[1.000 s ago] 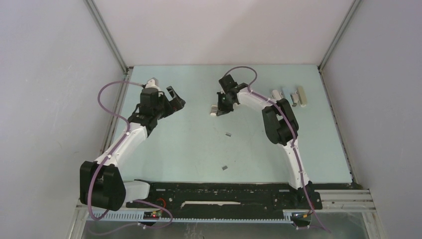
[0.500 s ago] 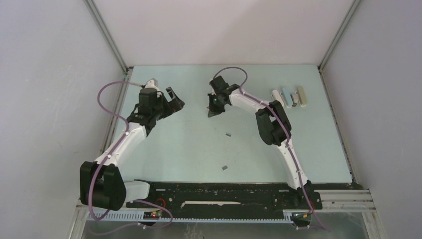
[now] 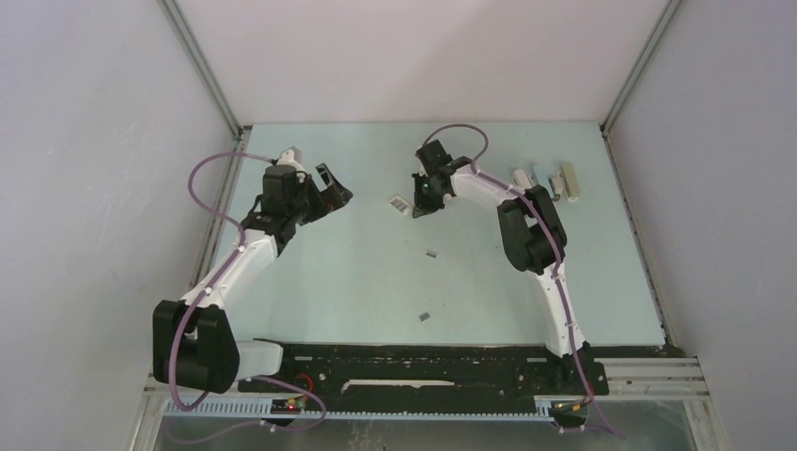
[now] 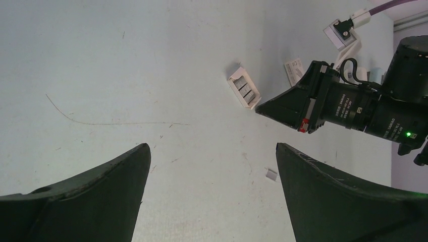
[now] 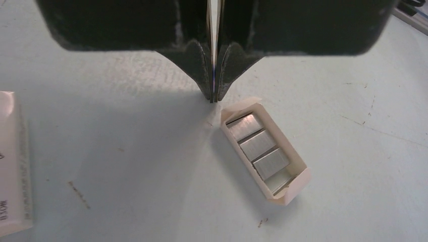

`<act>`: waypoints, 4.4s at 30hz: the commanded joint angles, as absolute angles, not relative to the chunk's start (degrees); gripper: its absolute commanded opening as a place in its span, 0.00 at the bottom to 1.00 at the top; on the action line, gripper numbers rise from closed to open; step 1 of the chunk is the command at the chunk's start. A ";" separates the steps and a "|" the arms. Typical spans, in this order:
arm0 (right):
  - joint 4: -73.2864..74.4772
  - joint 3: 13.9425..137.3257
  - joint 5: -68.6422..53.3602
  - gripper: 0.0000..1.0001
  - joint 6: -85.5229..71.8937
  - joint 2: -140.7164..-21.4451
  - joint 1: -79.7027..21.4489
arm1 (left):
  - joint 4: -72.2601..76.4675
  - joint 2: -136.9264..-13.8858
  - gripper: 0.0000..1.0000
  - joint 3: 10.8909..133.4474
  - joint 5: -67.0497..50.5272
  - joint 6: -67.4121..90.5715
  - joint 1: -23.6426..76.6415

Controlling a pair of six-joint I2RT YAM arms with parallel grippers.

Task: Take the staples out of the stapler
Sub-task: Adjust the staple box at the center of the board, then pick up the staple from the center of the board.

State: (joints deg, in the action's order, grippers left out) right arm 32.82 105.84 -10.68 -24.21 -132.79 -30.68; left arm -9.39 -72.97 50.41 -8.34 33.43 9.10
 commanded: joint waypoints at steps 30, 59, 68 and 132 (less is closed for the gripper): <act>29.68 110.30 -11.31 0.08 -25.77 -134.38 -32.72 | -6.77 -68.73 1.00 49.22 -9.04 34.21 8.71; 36.31 94.80 -52.66 0.32 7.85 -108.48 -22.27 | -6.28 -68.20 0.97 47.05 -22.09 30.86 13.57; 42.93 81.32 -58.62 0.46 21.99 -92.25 -15.59 | -15.10 -64.43 0.97 46.13 -14.43 24.62 26.96; 29.39 49.60 -63.24 0.92 21.86 -66.32 -1.55 | -14.98 -69.80 0.94 45.98 7.54 24.98 54.58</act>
